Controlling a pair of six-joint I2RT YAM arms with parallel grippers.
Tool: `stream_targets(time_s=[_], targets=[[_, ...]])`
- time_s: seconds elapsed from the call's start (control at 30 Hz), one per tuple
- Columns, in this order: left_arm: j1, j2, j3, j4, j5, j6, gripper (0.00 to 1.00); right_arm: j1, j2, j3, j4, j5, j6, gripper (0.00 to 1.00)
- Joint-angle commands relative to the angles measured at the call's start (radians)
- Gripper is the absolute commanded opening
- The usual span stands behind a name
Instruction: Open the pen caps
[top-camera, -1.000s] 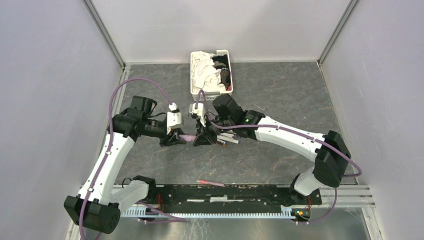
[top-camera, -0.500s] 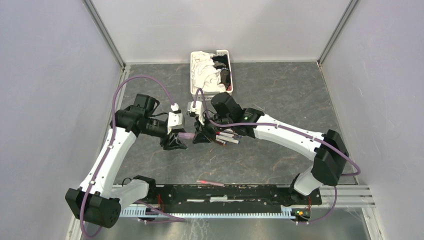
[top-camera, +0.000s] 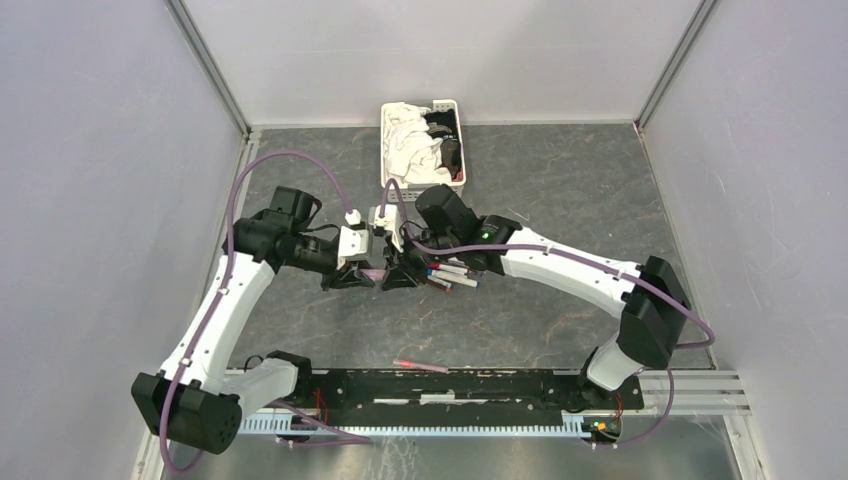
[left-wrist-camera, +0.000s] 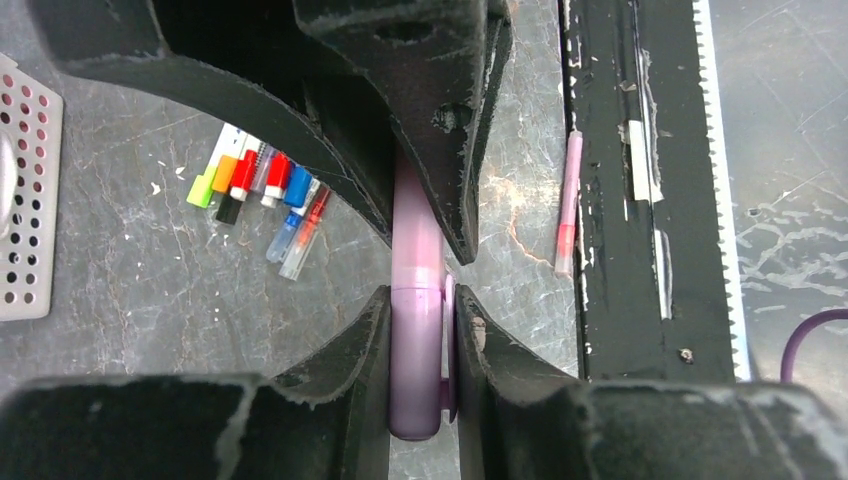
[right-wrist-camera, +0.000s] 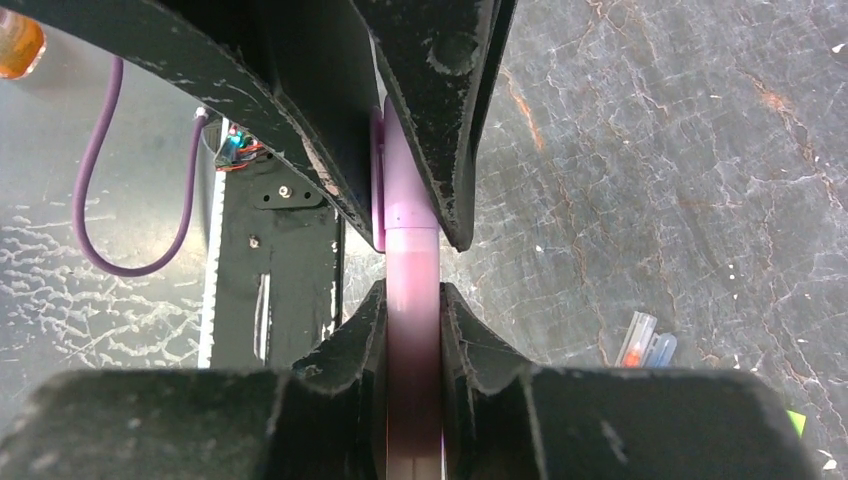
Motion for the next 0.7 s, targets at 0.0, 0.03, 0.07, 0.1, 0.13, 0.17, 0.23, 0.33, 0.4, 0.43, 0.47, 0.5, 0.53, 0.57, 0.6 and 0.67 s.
stream_targets(time_s=[0.0, 0.03, 0.07, 0.1, 0.13, 0.17, 0.23, 0.33, 0.4, 0.43, 0.47, 0.5, 0.53, 0.57, 0.6, 0.67], targets=[[-0.015, -0.005, -0.011, -0.036, -0.078, 0.073, 0.02, -0.05, -0.088, -0.052, 0.025, 0.059, -0.017, 0.0], [-0.015, 0.001, -0.008, -0.041, -0.094, 0.078, 0.02, -0.064, -0.104, -0.074, 0.023, 0.057, -0.02, 0.0], [-0.015, 0.009, -0.003, -0.047, -0.115, 0.086, 0.02, -0.074, -0.127, -0.097, 0.024, 0.056, -0.021, 0.0], [-0.014, 0.017, -0.001, -0.048, -0.137, 0.092, 0.02, -0.082, -0.152, -0.13, 0.025, 0.06, -0.021, 0.0], [-0.013, 0.027, 0.0, -0.048, -0.163, 0.099, 0.02, -0.09, -0.175, -0.168, 0.03, 0.069, -0.024, 0.0], [-0.012, 0.036, 0.002, -0.048, -0.191, 0.108, 0.02, -0.097, -0.2, -0.198, 0.03, 0.085, -0.026, 0.0], [-0.006, 0.059, 0.009, -0.058, -0.245, 0.136, 0.02, -0.115, -0.244, -0.265, 0.026, 0.11, -0.029, 0.0], [0.028, 0.099, 0.041, -0.085, -0.288, 0.191, 0.02, -0.138, -0.293, -0.358, 0.018, 0.157, -0.031, 0.0], [0.059, 0.133, 0.077, -0.109, -0.286, 0.217, 0.02, -0.15, -0.313, -0.402, 0.007, 0.19, -0.032, 0.0], [0.071, 0.147, 0.097, -0.12, -0.287, 0.23, 0.02, -0.16, -0.325, -0.419, 0.003, 0.205, -0.03, 0.0], [0.082, 0.158, 0.114, -0.123, -0.285, 0.236, 0.02, -0.169, -0.335, -0.432, 0.006, 0.212, -0.024, 0.0], [0.092, 0.165, 0.128, -0.121, -0.275, 0.237, 0.02, -0.176, -0.349, -0.446, 0.02, 0.215, -0.017, 0.0], [0.1, 0.167, 0.135, -0.115, -0.259, 0.235, 0.02, -0.183, -0.361, -0.459, 0.034, 0.223, -0.009, 0.0], [0.101, 0.165, 0.129, -0.1, -0.24, 0.225, 0.02, -0.193, -0.378, -0.468, 0.052, 0.251, 0.0, 0.0], [0.102, 0.158, 0.113, -0.076, -0.215, 0.208, 0.02, -0.206, -0.39, -0.479, 0.065, 0.292, 0.012, 0.0], [0.097, 0.137, 0.054, 0.011, -0.175, 0.138, 0.02, -0.247, -0.401, -0.497, 0.082, 0.377, 0.041, 0.0]])
